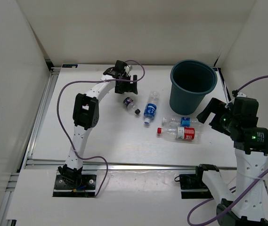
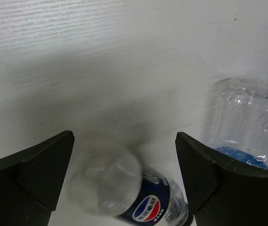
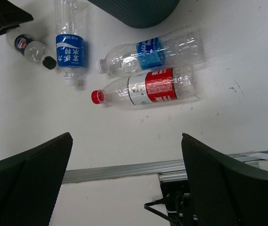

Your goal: Put the plastic bottles in the bin

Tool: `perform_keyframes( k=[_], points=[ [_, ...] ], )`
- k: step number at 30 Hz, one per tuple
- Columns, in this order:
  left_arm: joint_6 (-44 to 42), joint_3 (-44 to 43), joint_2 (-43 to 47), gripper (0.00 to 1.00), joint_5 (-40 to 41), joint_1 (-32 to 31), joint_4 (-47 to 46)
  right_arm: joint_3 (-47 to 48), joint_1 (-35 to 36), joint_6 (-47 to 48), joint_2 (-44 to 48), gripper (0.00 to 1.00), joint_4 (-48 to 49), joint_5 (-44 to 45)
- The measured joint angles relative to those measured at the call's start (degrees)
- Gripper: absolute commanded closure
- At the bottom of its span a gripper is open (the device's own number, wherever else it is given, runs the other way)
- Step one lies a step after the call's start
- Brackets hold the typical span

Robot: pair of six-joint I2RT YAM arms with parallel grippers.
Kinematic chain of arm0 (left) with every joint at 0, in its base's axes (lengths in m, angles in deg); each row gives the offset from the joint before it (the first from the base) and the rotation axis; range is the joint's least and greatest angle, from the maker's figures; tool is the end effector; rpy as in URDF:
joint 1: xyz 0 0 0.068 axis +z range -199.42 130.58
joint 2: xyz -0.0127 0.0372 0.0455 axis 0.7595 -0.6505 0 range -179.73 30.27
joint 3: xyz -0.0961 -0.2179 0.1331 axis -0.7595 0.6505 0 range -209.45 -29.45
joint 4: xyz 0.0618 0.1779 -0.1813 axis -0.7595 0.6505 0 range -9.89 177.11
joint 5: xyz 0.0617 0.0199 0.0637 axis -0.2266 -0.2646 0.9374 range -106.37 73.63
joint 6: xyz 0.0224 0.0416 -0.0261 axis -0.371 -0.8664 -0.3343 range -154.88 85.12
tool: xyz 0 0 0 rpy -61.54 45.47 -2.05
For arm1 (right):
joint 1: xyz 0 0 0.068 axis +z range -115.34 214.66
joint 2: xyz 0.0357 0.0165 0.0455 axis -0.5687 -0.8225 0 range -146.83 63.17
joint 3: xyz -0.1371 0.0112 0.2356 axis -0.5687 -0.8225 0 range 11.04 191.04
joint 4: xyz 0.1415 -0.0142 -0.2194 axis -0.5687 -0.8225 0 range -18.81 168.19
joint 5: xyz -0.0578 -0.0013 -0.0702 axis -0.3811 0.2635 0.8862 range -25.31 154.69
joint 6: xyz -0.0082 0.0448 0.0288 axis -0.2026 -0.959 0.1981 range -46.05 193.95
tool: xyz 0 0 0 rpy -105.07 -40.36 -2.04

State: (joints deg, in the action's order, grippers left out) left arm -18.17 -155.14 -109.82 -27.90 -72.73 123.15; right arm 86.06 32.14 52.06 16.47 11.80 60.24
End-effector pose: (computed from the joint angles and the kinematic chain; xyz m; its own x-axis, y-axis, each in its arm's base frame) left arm 0.4869 -0.2176 0.1882 -0.8812 0.0730 -0.4670 0.2434 0.9170 -0.3160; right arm 0.1124 -0.0022 0.4073 -0.5780 0.3975 -0.7127 0.2136 0.9166 0.3379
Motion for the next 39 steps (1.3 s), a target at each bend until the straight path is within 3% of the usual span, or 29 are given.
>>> perform_keyframes(
  k=[13,23,27,30,34,39],
  points=[
    [-0.7,0.9,-1.8,0.0,-2.7,-1.5,0.3,-0.2,0.0,0.9,-0.4,0.0,-2.8,3.2],
    [-4.5,-1.5,-0.6,0.0,6.3,0.5,2.5,-6.0,0.0,1.6,1.4,0.0,-2.0,1.2],
    [-8.6,-0.9,4.4,0.0,6.5,3.1,1.6,-8.2,0.0,2.3,2.1,0.0,-0.8,0.0],
    [-12.7,4.8,12.1,0.0,2.5,5.5,-0.1,-10.3,0.0,2.7,3.0,0.0,0.3,-1.0],
    [-21.5,16.2,21.8,0.0,-10.9,8.5,-2.0,-12.4,0.0,2.7,3.9,0.0,0.6,-2.3],
    [-35.7,23.5,23.3,0.0,-24.2,8.2,0.7,-13.6,0.0,2.8,5.3,0.0,1.0,-3.3]
  ],
)
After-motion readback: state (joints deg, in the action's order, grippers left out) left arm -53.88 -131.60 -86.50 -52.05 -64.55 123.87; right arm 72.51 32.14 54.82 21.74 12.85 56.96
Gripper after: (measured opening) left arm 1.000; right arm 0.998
